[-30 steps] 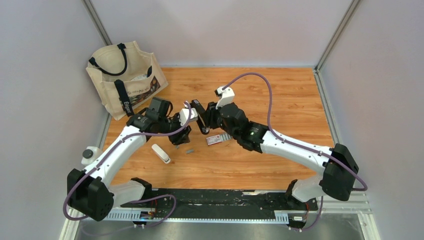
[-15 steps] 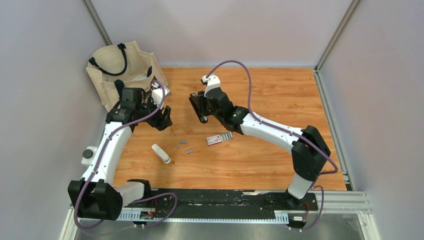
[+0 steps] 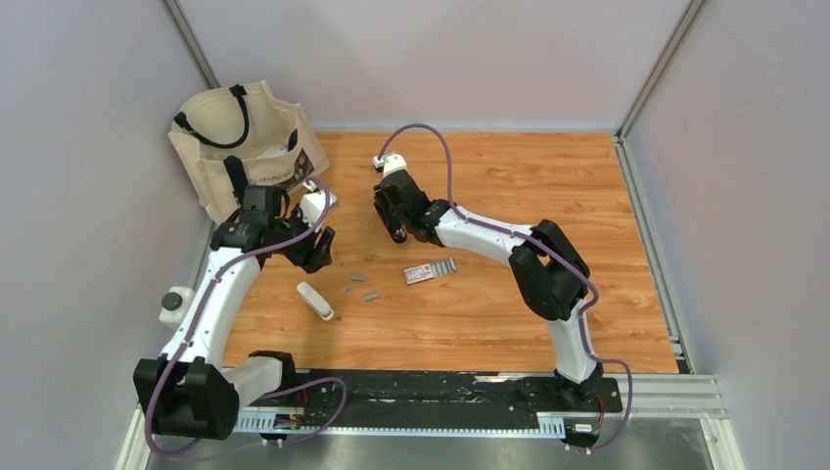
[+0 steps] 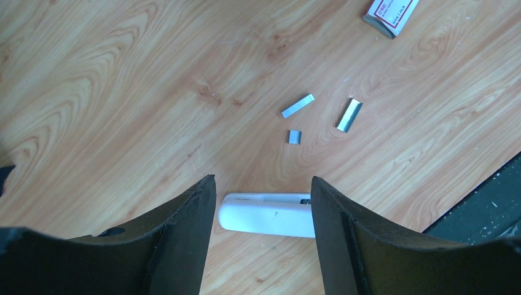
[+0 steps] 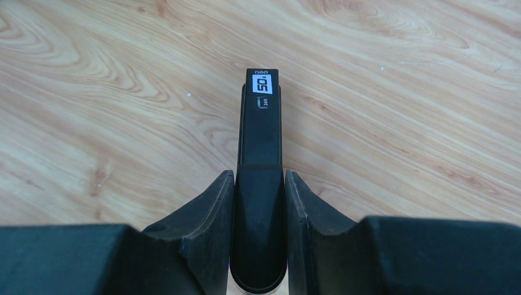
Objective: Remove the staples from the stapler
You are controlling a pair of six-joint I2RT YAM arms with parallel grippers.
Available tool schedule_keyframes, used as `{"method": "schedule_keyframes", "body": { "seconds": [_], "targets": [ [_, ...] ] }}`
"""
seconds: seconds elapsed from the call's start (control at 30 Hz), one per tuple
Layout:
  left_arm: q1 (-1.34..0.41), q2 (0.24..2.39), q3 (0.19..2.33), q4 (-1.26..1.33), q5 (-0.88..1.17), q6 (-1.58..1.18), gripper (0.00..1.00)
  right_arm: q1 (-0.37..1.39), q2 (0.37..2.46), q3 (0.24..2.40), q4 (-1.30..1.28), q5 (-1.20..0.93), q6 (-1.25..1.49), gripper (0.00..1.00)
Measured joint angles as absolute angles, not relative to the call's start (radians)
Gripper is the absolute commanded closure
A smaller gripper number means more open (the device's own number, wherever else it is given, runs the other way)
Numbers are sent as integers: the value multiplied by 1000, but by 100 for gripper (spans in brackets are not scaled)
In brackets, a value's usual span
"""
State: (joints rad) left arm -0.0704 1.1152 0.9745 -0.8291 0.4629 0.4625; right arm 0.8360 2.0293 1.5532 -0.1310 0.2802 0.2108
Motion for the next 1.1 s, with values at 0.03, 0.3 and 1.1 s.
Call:
{"method": "schedule_keyframes", "body": {
  "seconds": [0.03,0.3,1.1],
  "targets": [
    [-70,1115,970,-826,462,463,34,831,2045,1560,-133,277,208,100],
    [-70,1173,963,-826,462,462,35,792,2119,1593,-130,243,196,93],
    [-432,1334,934,-778,341,543,31,754,1448,1031,19,196,300,25]
  ]
}}
